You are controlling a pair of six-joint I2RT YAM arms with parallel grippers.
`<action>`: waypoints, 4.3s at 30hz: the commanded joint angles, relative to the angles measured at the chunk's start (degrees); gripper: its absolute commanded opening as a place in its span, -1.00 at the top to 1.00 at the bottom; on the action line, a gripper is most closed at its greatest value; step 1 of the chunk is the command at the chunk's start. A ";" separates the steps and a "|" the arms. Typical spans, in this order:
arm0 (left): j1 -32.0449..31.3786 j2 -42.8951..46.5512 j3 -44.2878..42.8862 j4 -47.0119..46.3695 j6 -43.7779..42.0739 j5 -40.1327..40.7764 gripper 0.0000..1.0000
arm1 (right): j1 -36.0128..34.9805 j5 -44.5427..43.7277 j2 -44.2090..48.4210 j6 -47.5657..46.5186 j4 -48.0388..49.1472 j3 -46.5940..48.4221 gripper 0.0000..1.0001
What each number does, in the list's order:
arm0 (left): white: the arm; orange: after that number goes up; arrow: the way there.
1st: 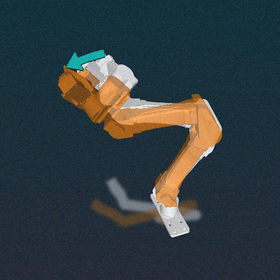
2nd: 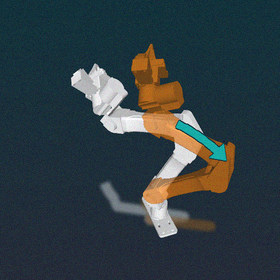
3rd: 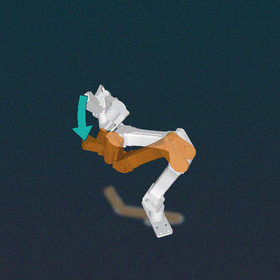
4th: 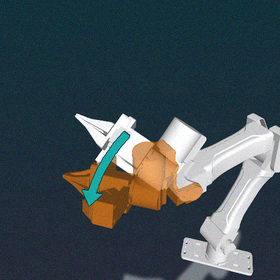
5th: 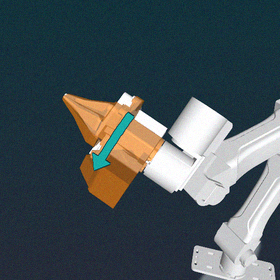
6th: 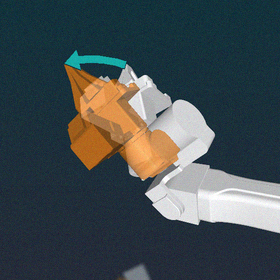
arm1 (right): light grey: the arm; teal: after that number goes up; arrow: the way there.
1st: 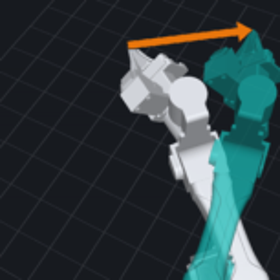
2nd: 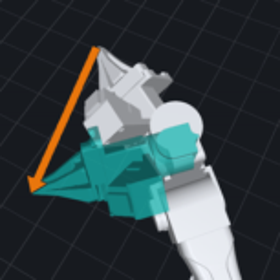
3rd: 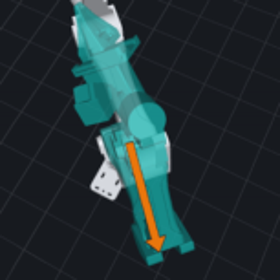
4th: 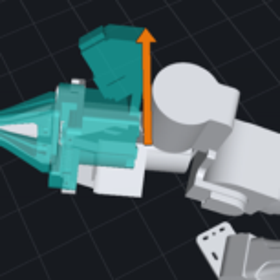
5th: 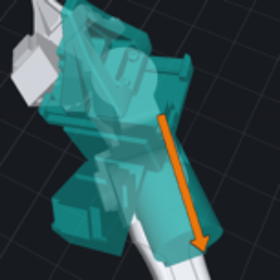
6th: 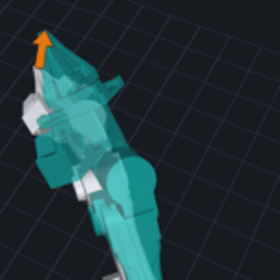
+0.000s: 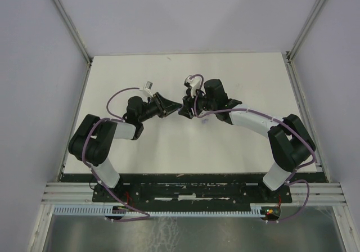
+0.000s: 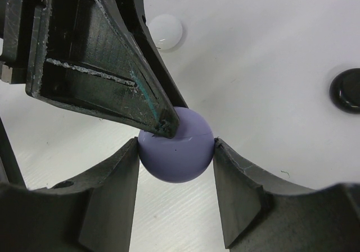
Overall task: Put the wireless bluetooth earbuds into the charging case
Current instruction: Pick up the charging case at the center of the board, then open the charging case, then pick up the earbud from the center of the board.
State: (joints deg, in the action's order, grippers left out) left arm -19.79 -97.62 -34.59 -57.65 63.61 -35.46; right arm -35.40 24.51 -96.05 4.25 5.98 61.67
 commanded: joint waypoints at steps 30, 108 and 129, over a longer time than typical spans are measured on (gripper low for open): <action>-0.89 -1.35 -2.99 -5.00 3.68 -0.98 0.94 | 1.92 -19.54 13.21 10.04 -0.03 -6.96 -0.99; 7.04 4.23 5.84 -11.34 10.21 3.57 0.94 | -0.43 -23.15 -5.44 15.52 -23.05 3.08 -0.82; 7.92 3.01 6.02 -12.69 10.91 3.13 0.94 | -2.18 -22.14 -11.75 16.23 -20.68 5.91 -0.82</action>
State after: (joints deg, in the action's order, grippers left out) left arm -12.32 -94.02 -28.75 -66.22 72.75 -31.40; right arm -37.04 1.52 -105.91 19.75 -16.03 65.32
